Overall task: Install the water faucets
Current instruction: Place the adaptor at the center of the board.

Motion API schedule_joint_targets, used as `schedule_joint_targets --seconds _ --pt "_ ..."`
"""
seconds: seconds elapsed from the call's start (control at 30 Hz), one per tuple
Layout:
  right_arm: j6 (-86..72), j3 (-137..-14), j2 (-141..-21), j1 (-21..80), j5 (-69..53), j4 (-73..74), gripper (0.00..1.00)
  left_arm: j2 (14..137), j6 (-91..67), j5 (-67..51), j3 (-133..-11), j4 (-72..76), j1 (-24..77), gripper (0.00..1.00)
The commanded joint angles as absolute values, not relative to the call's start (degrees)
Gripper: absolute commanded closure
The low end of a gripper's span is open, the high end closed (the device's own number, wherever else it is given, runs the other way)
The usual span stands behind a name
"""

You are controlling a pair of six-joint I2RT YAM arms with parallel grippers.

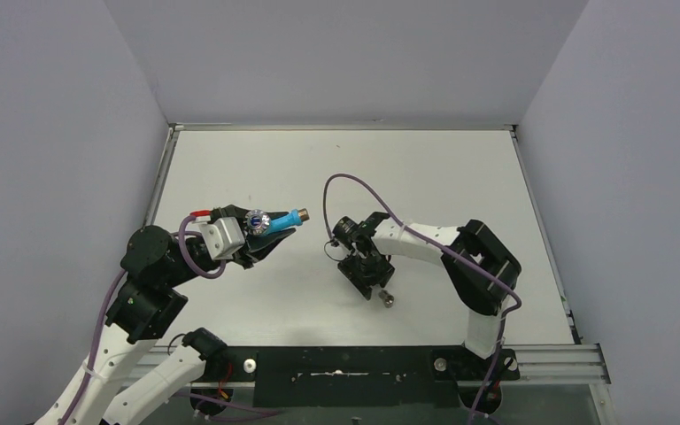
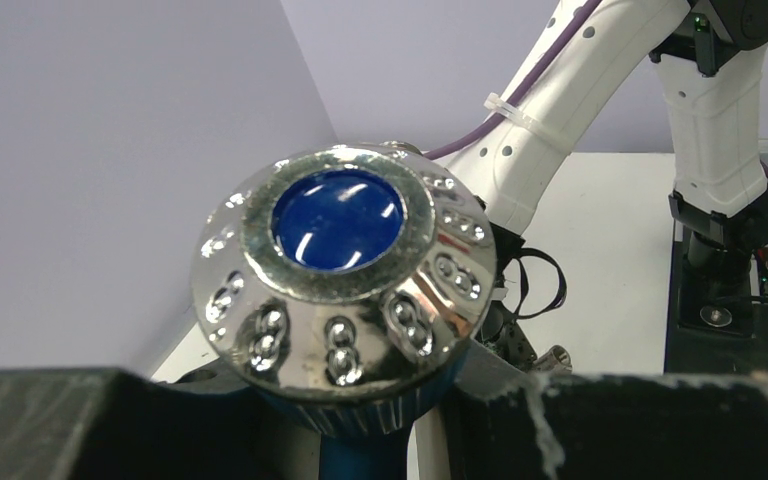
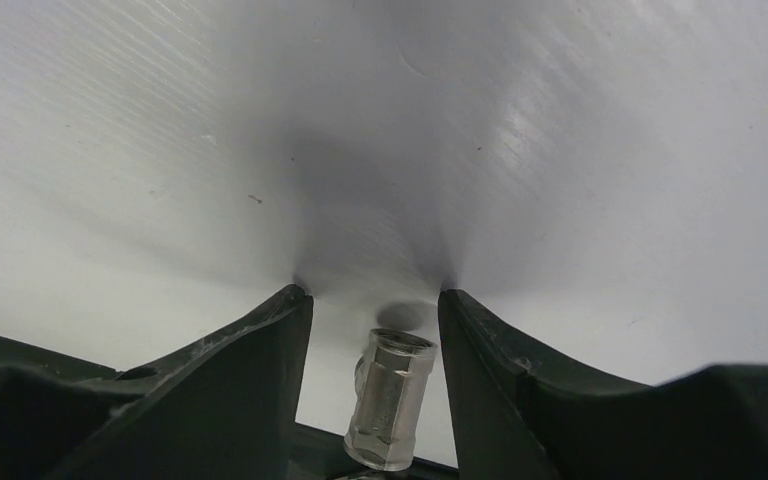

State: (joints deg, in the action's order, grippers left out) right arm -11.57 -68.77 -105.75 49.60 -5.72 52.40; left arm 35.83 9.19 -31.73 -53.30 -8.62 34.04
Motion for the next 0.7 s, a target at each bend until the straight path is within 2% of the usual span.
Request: schedule_joint_targets --seconds 0.0,0.23,0.5,0.67 --pt "-12.77 -67.36 -101.74 49.78 -6.51 48.47 0.49 35.49 8.88 -32.06 -54.10 -6.79 34.25 1.00" --pt "-17.56 -64.89 -94.68 48.80 -4.55 46.80 0.49 35.18 8.81 -31.88 -53.82 -6.94 34.25 1.00" --pt "-20.99 -69.74 -90.05 47.20 -3.75 54.68 0.49 34.85 8.23 -31.90 -53.24 -6.06 34.27 1.00" --pt "-26.95 -64.50 -85.55 46.99 -4.53 50.65 0.49 34.19 7.65 -31.84 -52.42 -5.61 34.23 1.00"
